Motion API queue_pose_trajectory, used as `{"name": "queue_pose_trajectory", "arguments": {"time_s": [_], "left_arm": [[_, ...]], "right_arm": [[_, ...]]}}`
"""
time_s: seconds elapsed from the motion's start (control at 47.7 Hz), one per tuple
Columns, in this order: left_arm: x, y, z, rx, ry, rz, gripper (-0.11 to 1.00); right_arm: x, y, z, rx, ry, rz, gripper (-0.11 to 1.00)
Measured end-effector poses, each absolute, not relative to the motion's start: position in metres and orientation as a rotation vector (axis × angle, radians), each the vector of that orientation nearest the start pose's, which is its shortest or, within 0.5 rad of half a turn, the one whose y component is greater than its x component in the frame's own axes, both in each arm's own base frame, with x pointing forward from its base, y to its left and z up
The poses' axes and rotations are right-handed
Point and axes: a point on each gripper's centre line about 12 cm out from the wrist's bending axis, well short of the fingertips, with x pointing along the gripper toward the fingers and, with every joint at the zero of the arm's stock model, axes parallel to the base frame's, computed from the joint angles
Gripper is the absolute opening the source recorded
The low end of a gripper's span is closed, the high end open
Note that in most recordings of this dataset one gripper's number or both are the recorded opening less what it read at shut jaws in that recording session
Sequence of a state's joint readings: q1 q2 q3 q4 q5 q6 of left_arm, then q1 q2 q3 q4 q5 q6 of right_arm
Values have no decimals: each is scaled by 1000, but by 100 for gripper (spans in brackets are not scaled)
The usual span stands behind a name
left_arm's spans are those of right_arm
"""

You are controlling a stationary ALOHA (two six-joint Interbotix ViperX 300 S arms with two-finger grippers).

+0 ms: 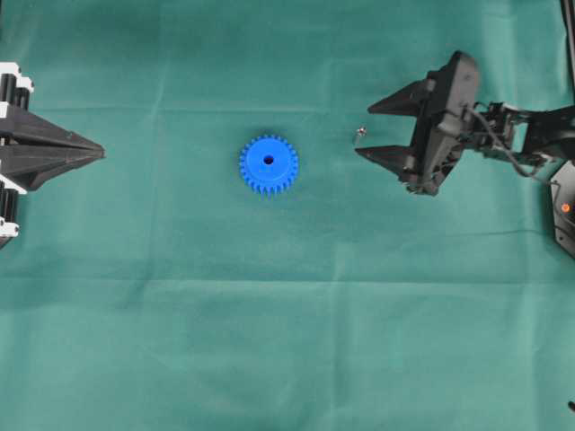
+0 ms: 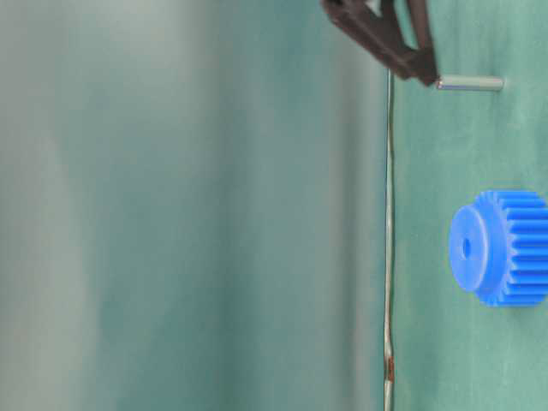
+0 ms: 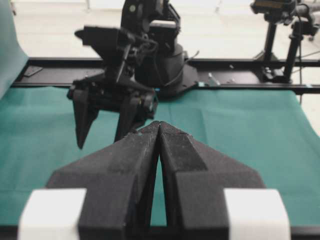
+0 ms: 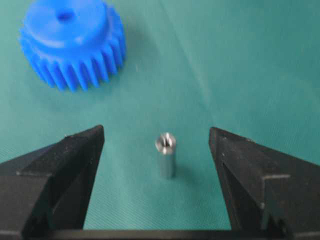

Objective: Insert the shaft placed at a random location into the center hole of the medium gear at another random location.
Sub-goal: 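Lower the right gripper over the shaft and close on it, then lift the shaft upright with the right gripper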

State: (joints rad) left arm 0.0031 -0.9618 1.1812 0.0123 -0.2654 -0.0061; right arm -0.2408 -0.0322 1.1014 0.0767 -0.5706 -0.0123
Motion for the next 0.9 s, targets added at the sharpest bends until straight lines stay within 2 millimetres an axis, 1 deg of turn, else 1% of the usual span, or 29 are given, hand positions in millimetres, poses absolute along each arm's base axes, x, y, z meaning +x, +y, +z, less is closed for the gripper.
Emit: {"name": "queue_pose_trajectory", "arguments": {"time_s": [0.126,0.315,0.42,0.483,0.567,0.629,0.692,0.713,0.902], "left_arm": [[199,0,288,4,-46,0,0],[199,0,288,4,-46,0,0],[199,0,288,6,-46,0,0],[199,0,288,1,-46,0,0],[199,0,288,0,-48,-1,0],[199,0,287,1,-44,0,0],[199,0,287,1,-40,0,0],[199,0,287,0,-40,0,0],[199,0,287,1,-38,0,0]], "right_arm": [[291,-76,100,106,513,-293,85],[291,-78,99,105,504,-299,84],[291,-80,99,107,503,-304,80],[291,-80,99,108,502,-307,70],[291,-81,99,107,502,-308,48],[291,-81,99,108,503,-310,29],[291,-81,99,108,505,-308,15],[291,-81,99,108,505,-310,13],[291,-81,99,108,505,-310,13]]}}
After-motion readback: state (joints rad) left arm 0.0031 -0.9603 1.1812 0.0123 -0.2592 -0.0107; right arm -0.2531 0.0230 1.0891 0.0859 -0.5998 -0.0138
